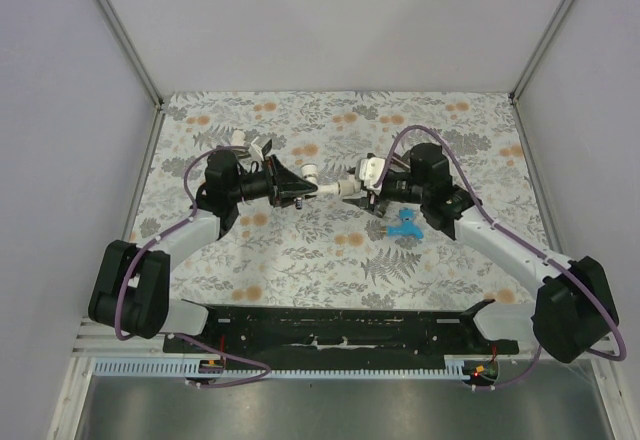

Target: Install the water faucets

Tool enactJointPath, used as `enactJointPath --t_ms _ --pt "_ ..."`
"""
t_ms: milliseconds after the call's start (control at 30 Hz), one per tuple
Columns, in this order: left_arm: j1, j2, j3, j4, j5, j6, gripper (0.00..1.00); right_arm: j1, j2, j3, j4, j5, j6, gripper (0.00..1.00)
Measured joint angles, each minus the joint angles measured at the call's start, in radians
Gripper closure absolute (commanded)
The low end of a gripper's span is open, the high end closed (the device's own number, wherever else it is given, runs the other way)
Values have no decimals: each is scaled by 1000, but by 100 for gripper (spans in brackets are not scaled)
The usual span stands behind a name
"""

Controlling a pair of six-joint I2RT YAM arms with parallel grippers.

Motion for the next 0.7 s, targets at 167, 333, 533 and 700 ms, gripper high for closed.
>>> enactJointPath --t_ms 167,333,533,700 --pt "-1 1 1 45 40 -33 98 13 35 42 -53 -10 -16 35" --pt "5 1 26 45 69 15 98 11 93 122 -156 -42 -9 58" --pt "1 -54 121 -214 84 415 98 -23 175 215 -269 -182 147 99" --pt "-47 -241 133 -410 -76 907 98 -41 298 310 -330 -383 434 96"
